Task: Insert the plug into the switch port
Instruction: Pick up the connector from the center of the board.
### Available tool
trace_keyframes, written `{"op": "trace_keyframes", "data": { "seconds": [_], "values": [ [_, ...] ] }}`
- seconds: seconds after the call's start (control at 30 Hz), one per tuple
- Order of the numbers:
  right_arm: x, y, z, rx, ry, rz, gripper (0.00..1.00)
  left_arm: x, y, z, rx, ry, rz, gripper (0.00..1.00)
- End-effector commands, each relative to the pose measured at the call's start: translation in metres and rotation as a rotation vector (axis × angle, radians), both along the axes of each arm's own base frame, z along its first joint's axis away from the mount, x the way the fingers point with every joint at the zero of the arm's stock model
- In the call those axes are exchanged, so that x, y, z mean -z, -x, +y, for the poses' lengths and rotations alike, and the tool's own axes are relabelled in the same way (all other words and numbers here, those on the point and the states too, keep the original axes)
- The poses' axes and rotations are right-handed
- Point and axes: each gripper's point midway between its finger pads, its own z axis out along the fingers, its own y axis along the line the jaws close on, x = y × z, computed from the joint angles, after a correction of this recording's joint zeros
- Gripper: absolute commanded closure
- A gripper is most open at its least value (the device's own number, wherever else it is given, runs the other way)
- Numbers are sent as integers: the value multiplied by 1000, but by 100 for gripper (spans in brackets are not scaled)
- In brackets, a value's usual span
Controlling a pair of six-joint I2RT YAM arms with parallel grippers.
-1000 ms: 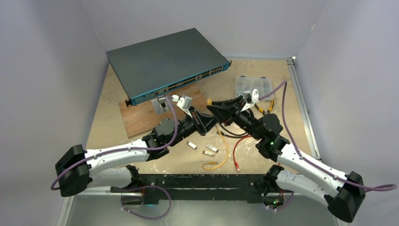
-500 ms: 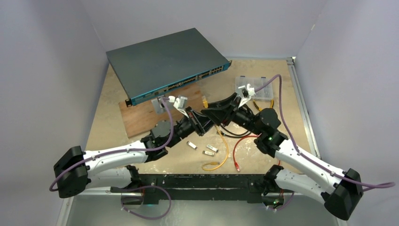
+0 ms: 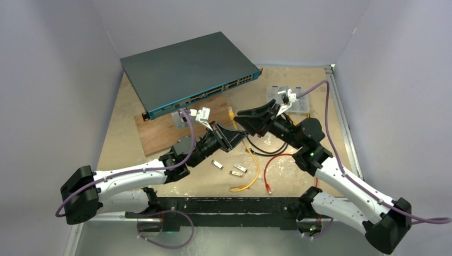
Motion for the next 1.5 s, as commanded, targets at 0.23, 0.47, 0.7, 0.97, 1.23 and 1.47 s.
{"op": "trace_keyframes", "data": {
  "seconds": [0.23,0.47,0.7,0.97,1.23,1.47],
  "values": [
    [0,-24,6,266,88,-43,61,-9,-11,-3,-48,13,78,100],
    [11,-26,14,318,129,-42,63,-8,-13,-2,-59,18,88,100],
    [30,-29,8,395,166,-2,63,-7,-15,5,-89,25,94,100],
    [45,-29,17,386,216,9,64,-4,-16,6,-99,20,106,100],
    [48,-28,20,396,216,-2,66,-1,-18,8,-112,14,116,100],
    [43,-28,22,419,210,-24,67,5,-19,3,-106,8,138,100]
  ]
}}
